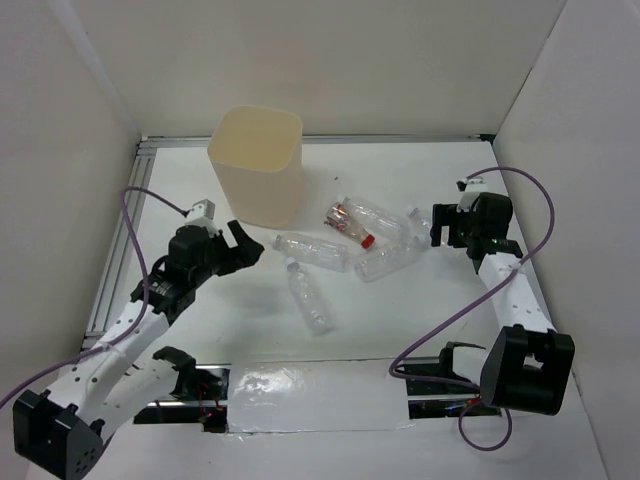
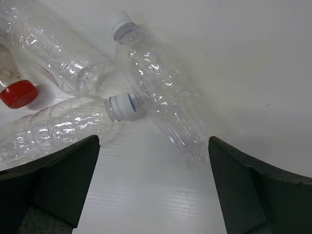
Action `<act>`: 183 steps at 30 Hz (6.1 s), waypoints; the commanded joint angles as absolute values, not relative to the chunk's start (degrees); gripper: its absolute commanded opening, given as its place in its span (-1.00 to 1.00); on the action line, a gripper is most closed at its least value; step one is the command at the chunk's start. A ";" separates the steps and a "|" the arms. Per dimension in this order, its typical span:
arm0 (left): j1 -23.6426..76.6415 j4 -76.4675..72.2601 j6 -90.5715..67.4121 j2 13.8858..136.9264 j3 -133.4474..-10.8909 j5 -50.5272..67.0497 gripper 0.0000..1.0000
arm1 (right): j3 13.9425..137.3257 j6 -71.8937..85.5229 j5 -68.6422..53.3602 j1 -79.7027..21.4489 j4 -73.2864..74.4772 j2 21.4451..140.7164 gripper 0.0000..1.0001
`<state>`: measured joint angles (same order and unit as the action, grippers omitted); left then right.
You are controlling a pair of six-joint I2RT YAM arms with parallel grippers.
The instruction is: Put the plastic bottles in the bin
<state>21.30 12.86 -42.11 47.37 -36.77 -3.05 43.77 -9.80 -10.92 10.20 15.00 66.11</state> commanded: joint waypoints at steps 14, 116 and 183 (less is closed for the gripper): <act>44.29 29.32 -61.96 67.58 -50.62 -24.95 -0.14 | 45.97 -15.21 -20.03 11.69 18.80 67.41 -0.22; 49.22 -5.26 -88.31 55.18 -29.01 -28.92 1.00 | 149.95 13.70 -50.37 -29.52 -17.67 135.08 -0.17; 49.85 3.70 -30.59 85.95 -88.75 -23.99 -0.83 | 74.45 -30.58 -37.45 19.86 37.63 90.62 1.00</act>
